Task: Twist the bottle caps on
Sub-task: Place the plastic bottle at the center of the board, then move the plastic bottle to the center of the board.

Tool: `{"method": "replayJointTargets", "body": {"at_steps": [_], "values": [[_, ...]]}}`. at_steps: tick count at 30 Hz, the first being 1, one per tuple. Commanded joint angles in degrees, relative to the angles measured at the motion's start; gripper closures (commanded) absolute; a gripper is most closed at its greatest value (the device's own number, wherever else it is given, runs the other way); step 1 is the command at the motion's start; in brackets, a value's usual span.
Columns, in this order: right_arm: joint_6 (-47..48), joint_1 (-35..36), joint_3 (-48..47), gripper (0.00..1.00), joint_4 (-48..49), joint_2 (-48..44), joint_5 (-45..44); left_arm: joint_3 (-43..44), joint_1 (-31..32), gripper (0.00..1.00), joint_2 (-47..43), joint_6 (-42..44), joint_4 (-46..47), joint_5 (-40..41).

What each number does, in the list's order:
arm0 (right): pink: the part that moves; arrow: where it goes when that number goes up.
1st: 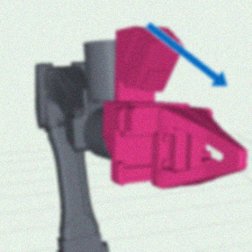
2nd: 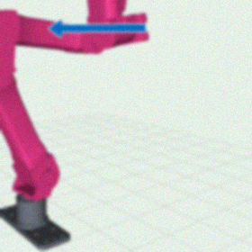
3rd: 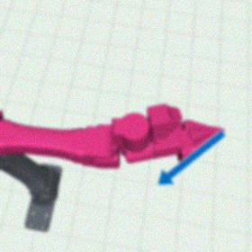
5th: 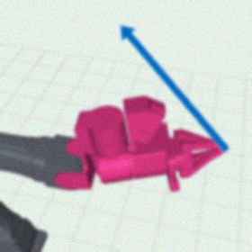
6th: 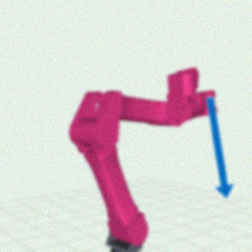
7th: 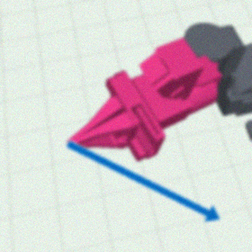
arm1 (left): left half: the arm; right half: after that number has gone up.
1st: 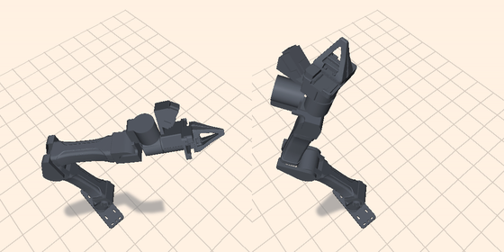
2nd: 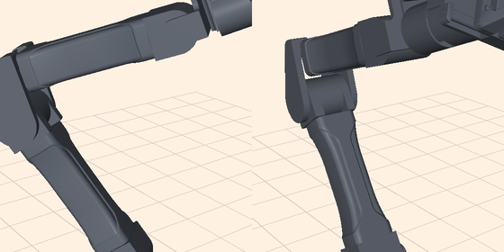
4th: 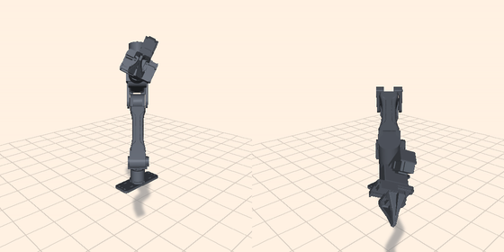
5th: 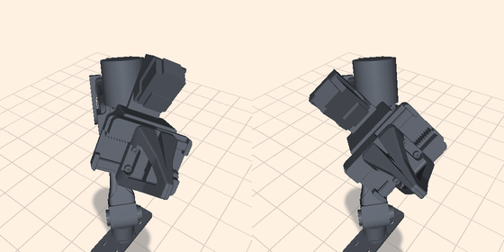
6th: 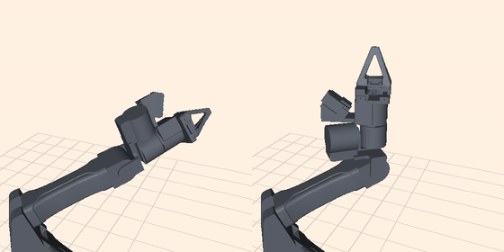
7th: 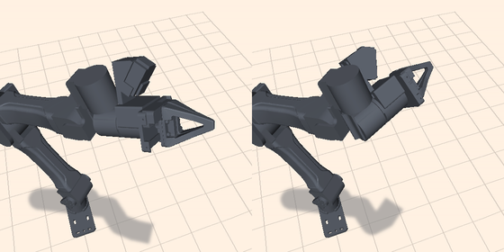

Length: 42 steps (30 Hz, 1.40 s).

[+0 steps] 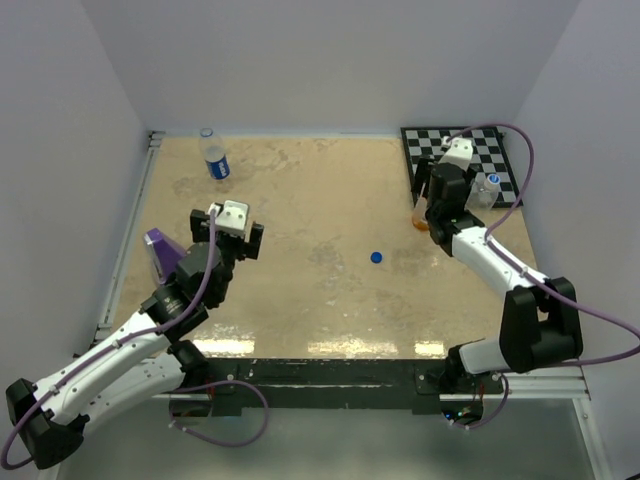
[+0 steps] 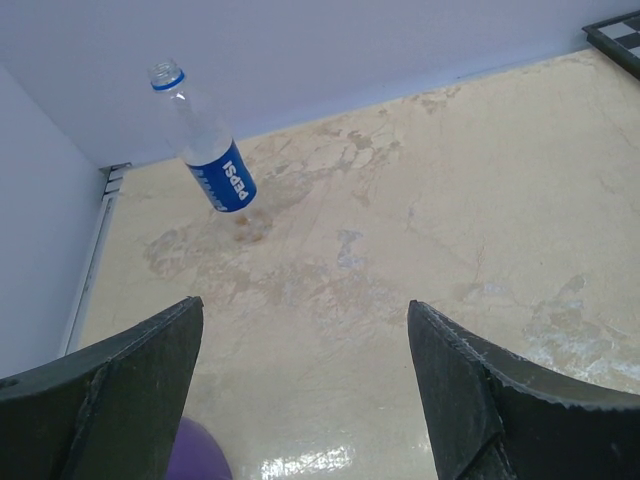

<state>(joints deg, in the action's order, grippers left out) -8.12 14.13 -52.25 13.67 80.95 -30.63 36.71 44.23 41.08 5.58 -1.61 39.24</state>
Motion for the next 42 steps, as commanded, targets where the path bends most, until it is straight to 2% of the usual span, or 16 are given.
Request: {"method": "replayJointTargets", "body": {"at_steps": [1, 8, 12, 17, 21, 26, 30, 35, 42], "values": [[-0.1, -0.1, -2.6, 0.15, -1.1, -4.0, 2.1, -0.8, -0.5, 0.12, -1.2, -0.3, 3.2, -0.4], [0.1, -0.2, -10.8, 0.02, -7.7, -10.7, 10.8, -2.4, -0.7, 0.12, -2.4, -0.6, 6.7, -2.1], [-0.4, -0.2, -14.5, 0.01, -9.9, -16.0, 20.0, -2.3, -3.2, 0.11, 1.9, -5.0, 7.1, -1.7], [-3.2, -0.1, -14.4, 0.01, -10.8, -23.0, 27.7, 2.7, -13.7, 0.08, 10.2, -12.9, 5.6, -9.6], [-5.5, -0.1, -11.0, 0.01, -10.8, -28.5, 32.6, 6.4, -24.2, 0.05, 16.2, -18.0, 8.5, -17.1], [-7.4, -0.1, -7.3, 0.02, -9.6, -33.0, 36.7, 11.4, -28.9, 0.0, 23.9, -15.7, 14.2, -16.4], [-7.3, 0.1, -6.1, 0.01, -8.7, -34.6, 37.4, 15.7, -33.0, 0.01, 32.1, -15.1, 20.9, -16.5], [-4.8, 2.0, -6.0, 0.01, -9.7, -36.6, 33.6, 26.6, -35.3, 0.03, 42.5, -13.2, 19.6, -13.6], [-0.3, 7.0, -6.7, 0.01, -11.2, -38.6, 26.7, 36.7, -37.5, 0.04, 53.6, -10.9, 18.9, -13.8]]}}
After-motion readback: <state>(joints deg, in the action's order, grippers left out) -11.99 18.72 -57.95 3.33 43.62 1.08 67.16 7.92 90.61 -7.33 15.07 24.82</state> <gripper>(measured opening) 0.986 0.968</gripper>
